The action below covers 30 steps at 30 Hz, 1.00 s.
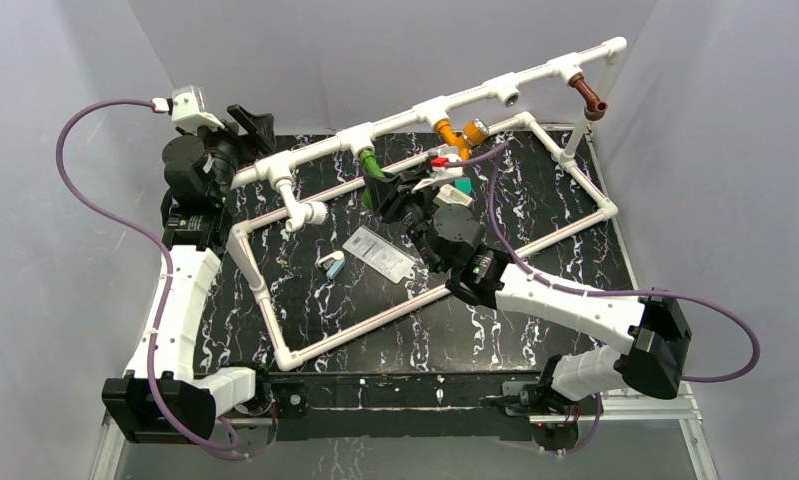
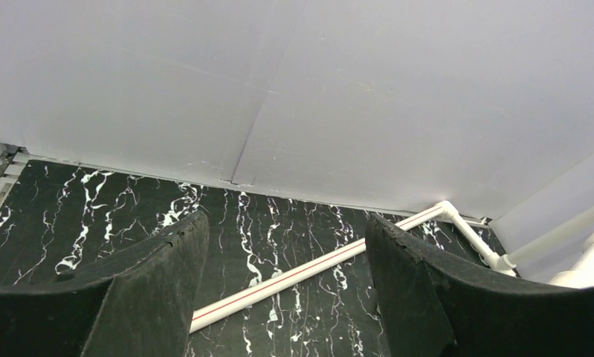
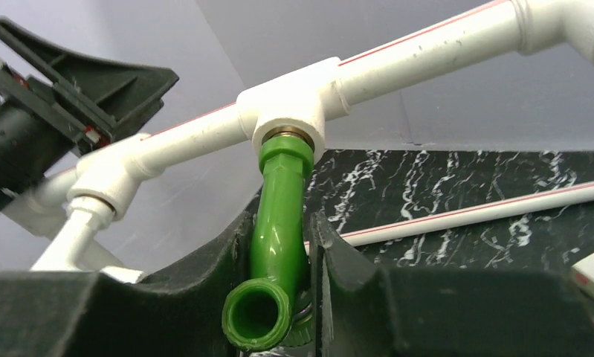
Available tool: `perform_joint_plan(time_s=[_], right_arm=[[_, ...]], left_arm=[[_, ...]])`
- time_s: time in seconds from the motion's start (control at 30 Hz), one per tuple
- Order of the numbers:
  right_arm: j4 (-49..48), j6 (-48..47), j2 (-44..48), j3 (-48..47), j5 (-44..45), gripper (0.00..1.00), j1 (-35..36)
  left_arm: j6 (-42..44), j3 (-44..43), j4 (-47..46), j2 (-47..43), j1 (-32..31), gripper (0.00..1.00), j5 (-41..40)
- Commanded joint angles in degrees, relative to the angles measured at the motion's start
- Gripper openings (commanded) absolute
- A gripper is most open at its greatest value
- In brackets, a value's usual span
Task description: Install the water faucets
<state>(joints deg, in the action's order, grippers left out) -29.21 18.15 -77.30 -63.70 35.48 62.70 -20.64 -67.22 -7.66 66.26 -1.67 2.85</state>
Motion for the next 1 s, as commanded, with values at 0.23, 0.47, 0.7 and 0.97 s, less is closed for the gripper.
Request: perform_joint_plan(time_s=[0.23, 0.47, 0.7, 0.97], right_arm=[[-4.91, 37.46, -1.46, 2.53, 2.75, 0.01, -0.46], [-4.79, 28.95, -3.61, -0.32, 1.75, 0.01, 0.63], [-3.05, 12.34, -4.93, -2.8, 1.42, 0.4, 2.04], [-2.62, 2.5, -5.76, -3.51, 8.47, 0.58, 4.13]], left_arm=[[-0.14, 7.19, 18.66, 5.06, 1.58, 0.74, 1.35], [-0.19, 7.2, 18.55, 4.93, 1.58, 0.74, 1.63], [-0.36, 7.24, 18.41, 4.93, 1.58, 0.74, 2.05], [-0.53, 7.32, 18.3, 5.02, 1.58, 0.74, 2.27]])
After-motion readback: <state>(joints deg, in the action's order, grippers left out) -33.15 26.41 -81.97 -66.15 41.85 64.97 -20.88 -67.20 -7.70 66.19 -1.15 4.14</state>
